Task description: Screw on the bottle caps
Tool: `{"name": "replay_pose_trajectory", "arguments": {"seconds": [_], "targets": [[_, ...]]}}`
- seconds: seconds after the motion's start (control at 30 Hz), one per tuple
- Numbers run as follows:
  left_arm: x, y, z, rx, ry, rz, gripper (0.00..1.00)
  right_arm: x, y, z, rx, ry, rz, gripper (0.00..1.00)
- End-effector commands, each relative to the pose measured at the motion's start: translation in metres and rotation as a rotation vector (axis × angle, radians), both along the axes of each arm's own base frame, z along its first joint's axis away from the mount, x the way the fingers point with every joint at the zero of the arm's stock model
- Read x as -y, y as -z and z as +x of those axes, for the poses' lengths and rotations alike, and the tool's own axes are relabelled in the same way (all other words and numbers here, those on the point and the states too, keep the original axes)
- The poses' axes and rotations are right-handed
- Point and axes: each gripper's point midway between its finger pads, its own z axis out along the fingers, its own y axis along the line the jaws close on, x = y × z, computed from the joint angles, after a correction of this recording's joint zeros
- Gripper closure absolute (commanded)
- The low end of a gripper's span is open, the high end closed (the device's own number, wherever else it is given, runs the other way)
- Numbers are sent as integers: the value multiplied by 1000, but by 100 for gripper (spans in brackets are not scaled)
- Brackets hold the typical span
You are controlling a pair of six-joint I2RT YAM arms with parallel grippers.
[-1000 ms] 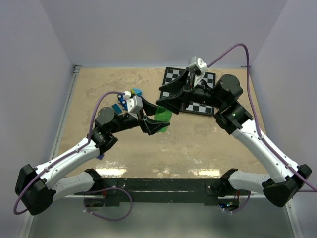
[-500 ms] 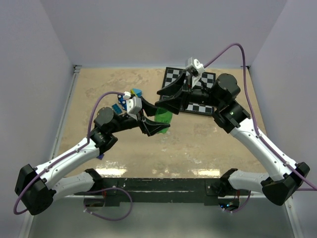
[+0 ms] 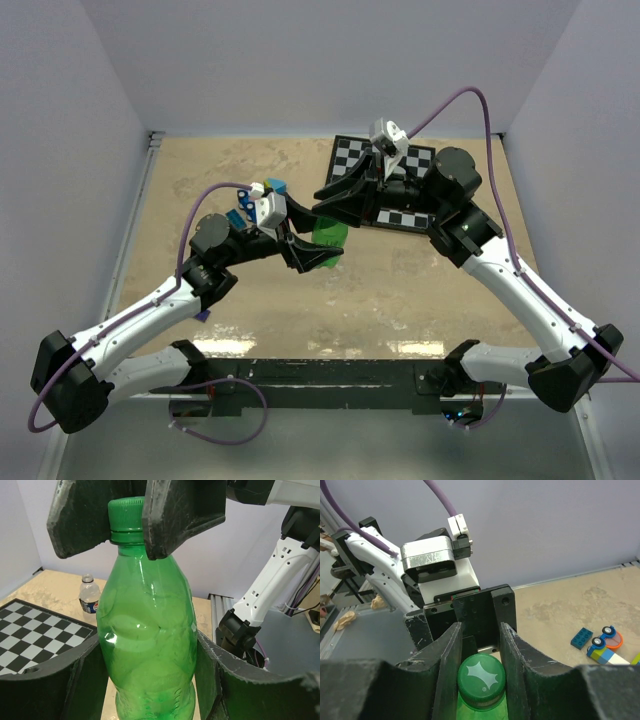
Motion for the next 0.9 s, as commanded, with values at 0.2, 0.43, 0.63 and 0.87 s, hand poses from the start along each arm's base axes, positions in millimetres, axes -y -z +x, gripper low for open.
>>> {"name": "replay_pose_trajectory", "arguments": {"seconds": [0.2,0.43,0.63,0.87], "targets": [[-8,-38,12,134,-136,-31,100,12,0,27,29,190,-46,100],[-4,-43,24,184,-419,45,100,32,29,75,-51,508,-155,100],[-5,-48,33,190,-657,81,100,53,70,105,-127,885,-298,100],[10,-43,29,242,-834,117,100,63,102,113,-253,1102,-306,100]]}}
